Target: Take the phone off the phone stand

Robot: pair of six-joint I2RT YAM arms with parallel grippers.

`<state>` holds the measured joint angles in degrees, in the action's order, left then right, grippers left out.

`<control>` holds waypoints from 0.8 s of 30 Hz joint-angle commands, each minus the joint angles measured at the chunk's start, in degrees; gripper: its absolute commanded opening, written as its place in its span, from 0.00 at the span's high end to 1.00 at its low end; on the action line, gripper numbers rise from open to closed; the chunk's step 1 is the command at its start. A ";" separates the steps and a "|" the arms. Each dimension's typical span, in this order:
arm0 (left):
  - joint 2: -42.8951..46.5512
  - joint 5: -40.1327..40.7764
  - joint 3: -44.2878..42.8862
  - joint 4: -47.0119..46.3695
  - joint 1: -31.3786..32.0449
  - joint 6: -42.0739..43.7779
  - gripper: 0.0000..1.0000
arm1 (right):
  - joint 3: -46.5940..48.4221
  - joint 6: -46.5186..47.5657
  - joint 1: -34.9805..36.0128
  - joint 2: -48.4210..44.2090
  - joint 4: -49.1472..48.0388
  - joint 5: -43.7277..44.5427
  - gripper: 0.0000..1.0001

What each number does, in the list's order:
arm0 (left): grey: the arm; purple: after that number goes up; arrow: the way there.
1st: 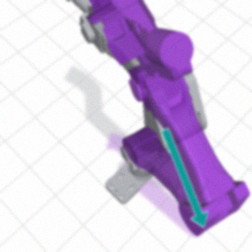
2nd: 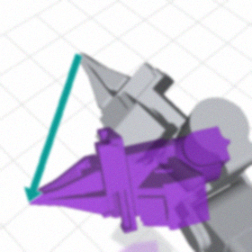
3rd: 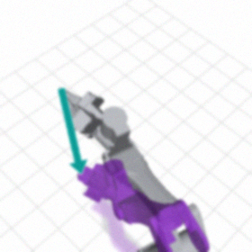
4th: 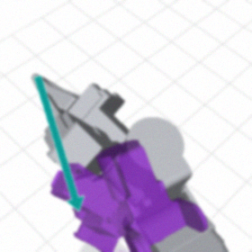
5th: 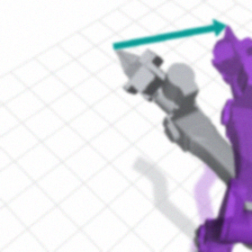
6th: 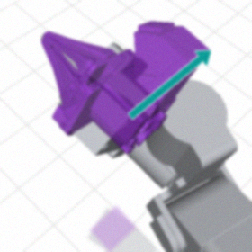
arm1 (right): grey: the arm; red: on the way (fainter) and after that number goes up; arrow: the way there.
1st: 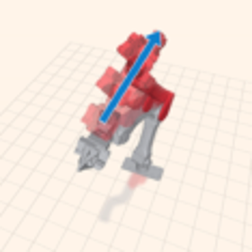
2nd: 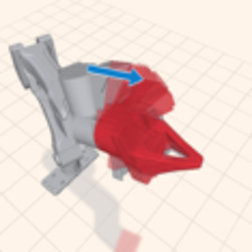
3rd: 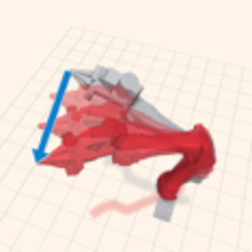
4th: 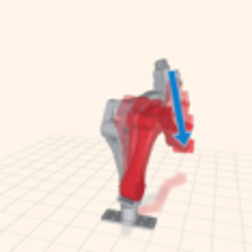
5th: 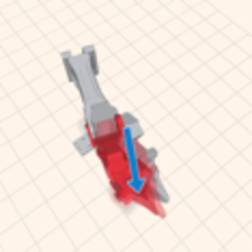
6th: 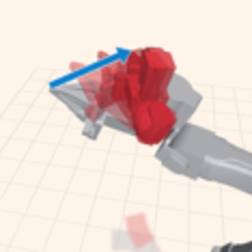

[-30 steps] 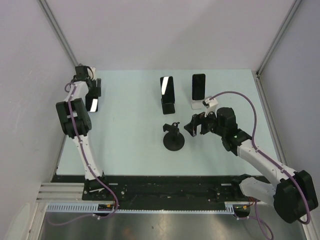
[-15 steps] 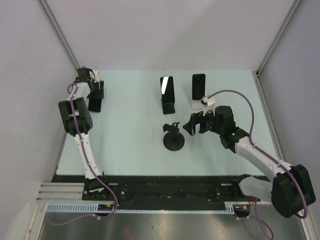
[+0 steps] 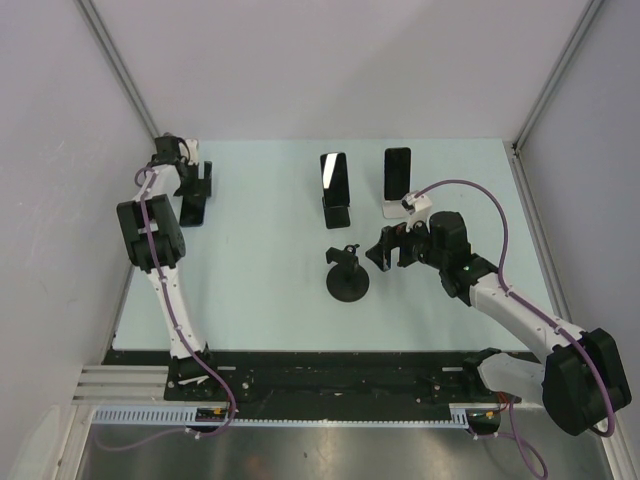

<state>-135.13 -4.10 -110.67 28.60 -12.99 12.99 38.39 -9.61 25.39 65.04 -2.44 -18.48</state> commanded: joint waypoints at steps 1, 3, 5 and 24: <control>2.94 1.62 0.81 -0.65 -0.10 2.65 0.00 | 2.48 0.64 -0.25 -1.14 -1.52 -0.24 0.07; 3.47 3.04 1.77 -0.65 -0.10 2.65 0.01 | 2.48 0.82 -0.25 -1.31 -1.26 -0.33 0.06; 4.43 3.92 2.74 -0.56 -0.01 2.74 0.01 | 2.48 0.90 -0.25 -1.58 -0.99 -0.33 0.06; 10.59 10.95 11.53 -0.56 -0.10 0.19 0.00 | 2.56 4.33 -0.51 -6.50 2.26 0.99 0.06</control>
<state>-128.90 2.94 -101.16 27.03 -12.88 12.45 38.39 -6.79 25.04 60.60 -0.34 -18.33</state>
